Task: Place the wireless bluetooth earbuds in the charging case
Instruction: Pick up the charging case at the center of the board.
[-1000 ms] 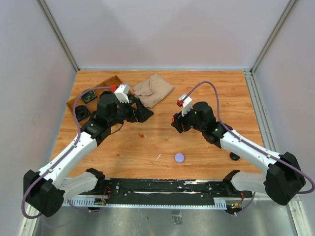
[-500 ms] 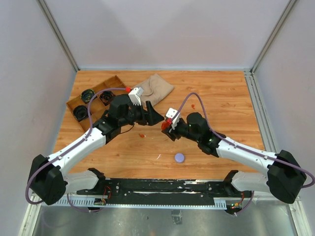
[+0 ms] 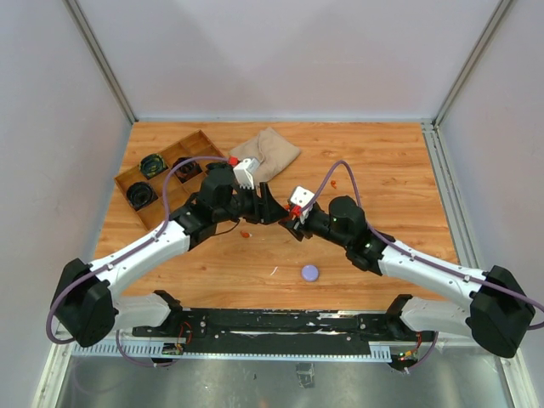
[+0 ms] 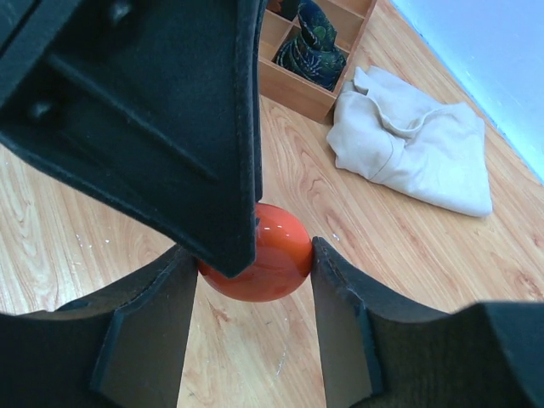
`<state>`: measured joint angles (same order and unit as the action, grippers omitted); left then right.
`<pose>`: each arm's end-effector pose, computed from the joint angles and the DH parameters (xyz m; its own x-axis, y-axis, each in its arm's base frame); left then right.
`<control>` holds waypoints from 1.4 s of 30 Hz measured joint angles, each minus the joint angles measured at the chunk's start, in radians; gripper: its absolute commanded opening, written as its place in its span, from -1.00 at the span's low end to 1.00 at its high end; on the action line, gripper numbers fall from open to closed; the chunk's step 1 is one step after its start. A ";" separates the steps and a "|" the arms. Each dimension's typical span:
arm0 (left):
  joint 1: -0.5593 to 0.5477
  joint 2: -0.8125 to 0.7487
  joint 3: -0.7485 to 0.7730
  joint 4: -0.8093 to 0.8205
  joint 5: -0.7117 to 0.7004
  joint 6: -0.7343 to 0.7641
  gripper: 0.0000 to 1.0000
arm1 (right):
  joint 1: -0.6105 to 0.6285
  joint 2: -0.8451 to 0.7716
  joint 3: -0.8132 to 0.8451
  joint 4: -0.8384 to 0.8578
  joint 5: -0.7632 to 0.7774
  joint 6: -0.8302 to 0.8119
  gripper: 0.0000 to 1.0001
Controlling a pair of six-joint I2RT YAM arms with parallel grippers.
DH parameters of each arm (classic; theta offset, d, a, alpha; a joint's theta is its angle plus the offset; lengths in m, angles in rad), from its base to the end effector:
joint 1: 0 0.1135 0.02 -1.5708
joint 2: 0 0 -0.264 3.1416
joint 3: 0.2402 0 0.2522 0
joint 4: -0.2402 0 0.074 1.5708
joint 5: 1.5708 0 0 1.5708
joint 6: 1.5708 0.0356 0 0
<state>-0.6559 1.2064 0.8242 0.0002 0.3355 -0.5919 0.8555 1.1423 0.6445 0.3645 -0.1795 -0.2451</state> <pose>0.2111 -0.1773 0.2844 -0.7016 -0.1249 -0.7016 0.5140 0.5932 -0.6196 0.1672 0.2021 0.2749 0.1238 -0.2215 -0.9673 -0.8543 0.4721 -0.2175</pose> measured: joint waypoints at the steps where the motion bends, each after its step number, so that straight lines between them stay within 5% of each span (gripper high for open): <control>1: -0.004 0.003 0.000 0.000 -0.001 0.000 0.14 | 0.000 -0.002 -0.003 0.002 0.001 0.000 -0.20; 9: -0.031 0.014 0.000 0.000 -0.023 0.004 -0.24 | 0.005 -0.006 -0.010 0.005 0.000 0.001 -0.16; 18: -0.049 0.010 0.000 0.001 -0.040 0.049 -0.77 | 0.006 -0.016 -0.013 -0.005 0.001 0.008 0.22; 28: -0.052 -0.066 0.024 -0.091 -0.064 0.216 -0.87 | -0.047 -0.140 -0.033 -0.025 -0.102 0.050 0.54; 42: -0.052 -0.121 0.128 -0.228 0.092 0.484 -0.99 | -0.276 -0.193 -0.072 0.088 -0.582 0.242 0.47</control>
<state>-0.7082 1.0855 0.9524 -0.2276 0.4271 -0.1081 0.5797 0.9493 0.5724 0.4526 -0.7612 -0.0032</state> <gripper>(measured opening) 0.285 0.757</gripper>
